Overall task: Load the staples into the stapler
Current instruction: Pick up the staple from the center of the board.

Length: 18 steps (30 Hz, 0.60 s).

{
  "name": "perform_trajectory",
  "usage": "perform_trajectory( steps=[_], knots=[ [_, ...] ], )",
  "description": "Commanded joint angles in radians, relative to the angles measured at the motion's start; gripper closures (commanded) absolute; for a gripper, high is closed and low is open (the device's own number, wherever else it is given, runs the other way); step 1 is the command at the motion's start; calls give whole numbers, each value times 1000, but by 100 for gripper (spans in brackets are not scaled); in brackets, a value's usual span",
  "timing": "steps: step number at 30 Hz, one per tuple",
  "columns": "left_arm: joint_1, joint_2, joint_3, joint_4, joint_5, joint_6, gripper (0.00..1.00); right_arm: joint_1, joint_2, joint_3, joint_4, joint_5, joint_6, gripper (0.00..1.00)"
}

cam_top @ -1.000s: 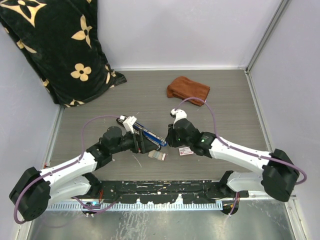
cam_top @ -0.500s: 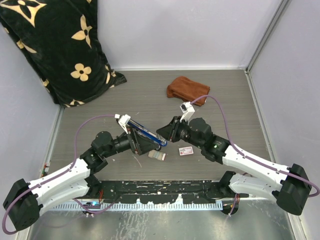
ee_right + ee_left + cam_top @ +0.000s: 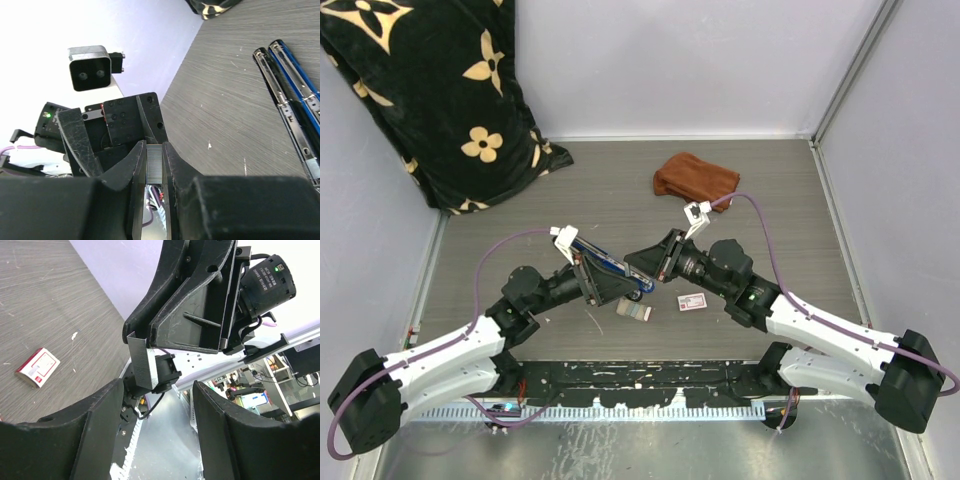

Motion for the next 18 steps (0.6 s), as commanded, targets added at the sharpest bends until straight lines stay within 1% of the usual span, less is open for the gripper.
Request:
perform_trajectory(
  steps=[1, 6, 10, 18],
  knots=[
    [-5, -22, 14, 114, -7, -23, 42, -5, -34, 2, 127, -37, 50, 78],
    [-5, -34, 20, 114, -16, -31, 46, -5, -39, -14, 163, -54, 75, 78],
    [-6, -33, 28, 132, -15, -43, 51, -5, -38, -24, 193, -66, 94, 78],
    [-5, -38, 34, 155, -16, -62, 53, -5, -37, -27, 215, -88, 111, 78]
  ],
)
